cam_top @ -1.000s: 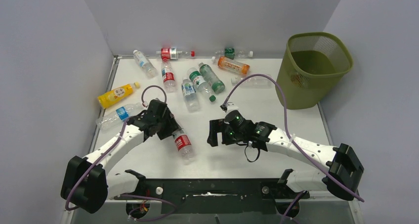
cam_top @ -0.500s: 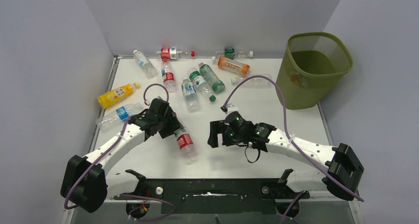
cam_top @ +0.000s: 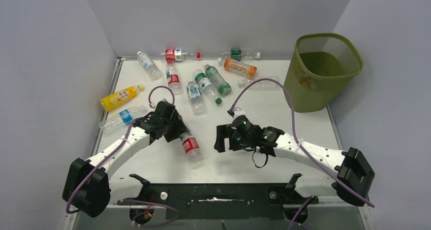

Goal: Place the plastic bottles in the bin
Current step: Pick up the plastic bottle at the center of the board.

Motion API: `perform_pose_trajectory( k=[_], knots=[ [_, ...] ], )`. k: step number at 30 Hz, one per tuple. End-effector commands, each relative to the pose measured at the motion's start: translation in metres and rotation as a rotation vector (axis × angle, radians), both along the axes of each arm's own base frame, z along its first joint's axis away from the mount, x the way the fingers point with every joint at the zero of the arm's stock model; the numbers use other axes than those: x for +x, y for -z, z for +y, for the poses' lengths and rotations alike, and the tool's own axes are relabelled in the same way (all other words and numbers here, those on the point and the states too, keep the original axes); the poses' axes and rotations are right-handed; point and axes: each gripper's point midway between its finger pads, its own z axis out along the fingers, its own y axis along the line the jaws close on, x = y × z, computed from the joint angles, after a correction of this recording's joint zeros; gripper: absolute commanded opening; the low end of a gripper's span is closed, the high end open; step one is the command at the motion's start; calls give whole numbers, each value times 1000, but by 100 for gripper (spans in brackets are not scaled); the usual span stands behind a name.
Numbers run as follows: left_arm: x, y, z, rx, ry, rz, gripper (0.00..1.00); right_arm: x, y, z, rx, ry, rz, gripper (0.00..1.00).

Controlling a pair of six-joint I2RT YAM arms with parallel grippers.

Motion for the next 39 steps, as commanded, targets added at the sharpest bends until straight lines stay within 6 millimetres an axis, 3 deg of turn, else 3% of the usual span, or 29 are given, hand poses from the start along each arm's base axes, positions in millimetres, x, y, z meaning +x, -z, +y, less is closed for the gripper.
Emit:
perform_pose_trajectory(
  k=[1, 39],
  knots=[
    [17, -22, -9, -28, -13, -73, 49, 4, -16, 6, 66, 11, -44, 98],
    [13, -22, -16, -30, -9, -75, 50, 1, -12, 6, 71, 3, -38, 98]
  ],
)
